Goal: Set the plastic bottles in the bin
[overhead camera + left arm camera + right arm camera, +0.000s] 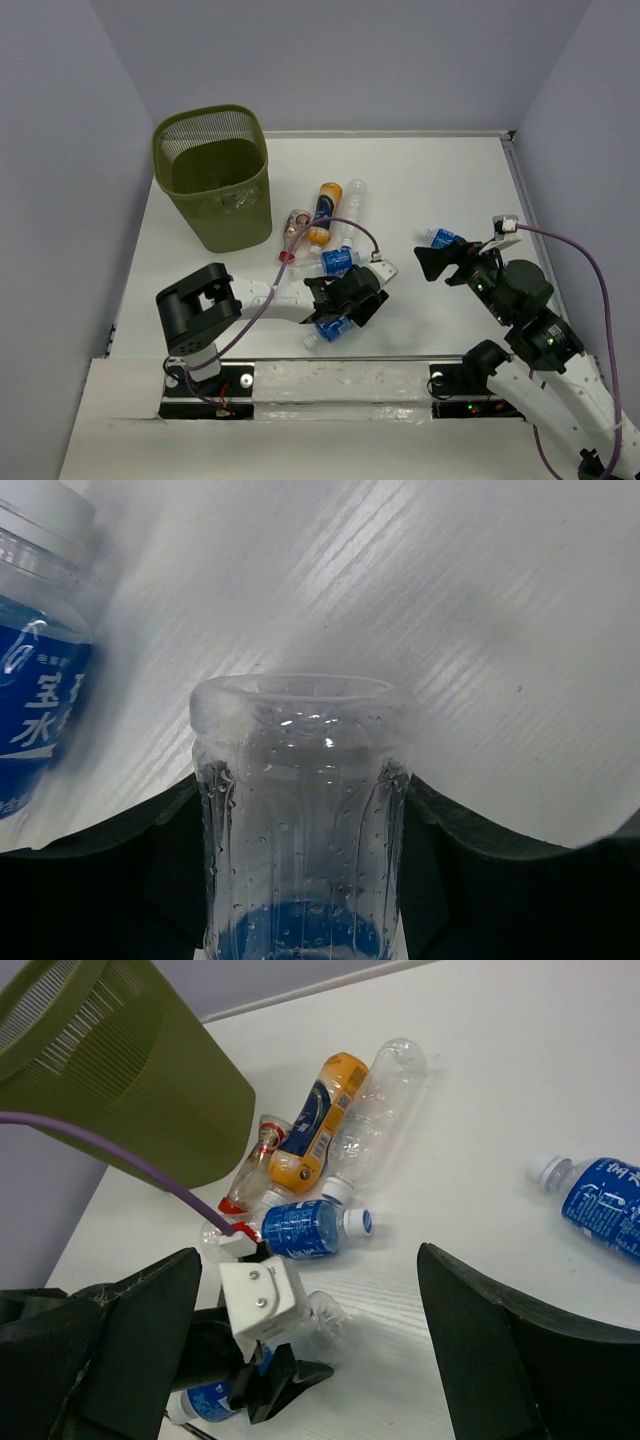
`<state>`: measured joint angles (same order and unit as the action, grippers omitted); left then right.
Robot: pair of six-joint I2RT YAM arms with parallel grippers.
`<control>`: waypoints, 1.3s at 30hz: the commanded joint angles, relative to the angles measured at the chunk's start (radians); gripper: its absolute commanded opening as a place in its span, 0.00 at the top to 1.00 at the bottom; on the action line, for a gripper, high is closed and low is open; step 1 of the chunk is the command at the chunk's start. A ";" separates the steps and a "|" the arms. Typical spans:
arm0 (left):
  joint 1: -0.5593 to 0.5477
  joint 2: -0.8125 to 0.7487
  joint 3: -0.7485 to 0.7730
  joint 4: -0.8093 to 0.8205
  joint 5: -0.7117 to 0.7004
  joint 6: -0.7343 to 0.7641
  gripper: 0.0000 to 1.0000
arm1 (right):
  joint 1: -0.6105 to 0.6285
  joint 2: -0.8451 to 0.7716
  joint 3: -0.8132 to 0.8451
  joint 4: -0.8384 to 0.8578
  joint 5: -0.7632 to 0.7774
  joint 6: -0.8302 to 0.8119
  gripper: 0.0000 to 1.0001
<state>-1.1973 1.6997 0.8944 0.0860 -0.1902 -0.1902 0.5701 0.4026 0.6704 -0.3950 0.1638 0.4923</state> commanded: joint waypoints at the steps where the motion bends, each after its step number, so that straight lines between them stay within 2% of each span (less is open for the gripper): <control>1: -0.007 -0.188 0.009 0.031 -0.015 -0.018 0.45 | -0.004 -0.010 0.050 0.007 0.006 -0.024 0.09; 2: -0.005 -0.218 0.017 0.028 -0.037 -0.026 0.48 | -0.004 -0.013 0.054 0.004 0.005 -0.026 0.10; 5: 0.014 -0.339 0.049 0.040 -0.054 -0.054 0.50 | -0.004 -0.013 0.054 -0.004 -0.003 -0.029 0.12; 6: 0.028 -0.363 0.061 0.044 -0.054 -0.063 0.53 | -0.004 -0.008 0.051 -0.004 -0.009 -0.028 0.13; 10: 0.117 -0.471 0.121 0.055 -0.054 -0.095 0.54 | -0.004 0.005 0.041 -0.002 -0.035 -0.018 0.14; 14: 0.247 -0.561 0.227 0.060 -0.072 -0.106 0.54 | -0.004 0.010 0.037 -0.001 -0.040 -0.021 0.14; 19: 0.462 -0.661 0.323 0.147 -0.136 -0.111 0.54 | -0.004 0.015 0.029 -0.013 0.000 -0.047 0.14; 21: 0.554 -0.666 0.385 0.152 -0.176 -0.100 0.54 | -0.004 0.022 0.018 -0.012 0.000 -0.046 0.14; 22: 0.555 -0.666 0.385 0.156 -0.181 -0.100 0.54 | -0.004 0.027 0.015 -0.011 -0.003 -0.046 0.14; 25: 0.726 -0.641 0.449 0.184 -0.178 -0.141 0.56 | -0.004 0.059 0.003 -0.004 -0.017 -0.044 0.13; 28: 0.835 -0.589 0.497 0.208 -0.180 -0.156 0.56 | -0.004 0.084 -0.011 0.016 -0.043 -0.041 0.13; 35: 1.051 -0.427 0.597 0.204 -0.128 -0.213 0.56 | -0.004 0.099 -0.046 0.022 -0.041 -0.054 0.13; 39: 1.091 -0.376 0.568 0.222 -0.160 -0.204 0.55 | -0.004 0.134 -0.057 0.022 -0.049 -0.054 0.13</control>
<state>-0.1467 1.3083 1.4616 0.2401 -0.3256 -0.3737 0.5701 0.5064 0.6228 -0.4107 0.1295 0.4606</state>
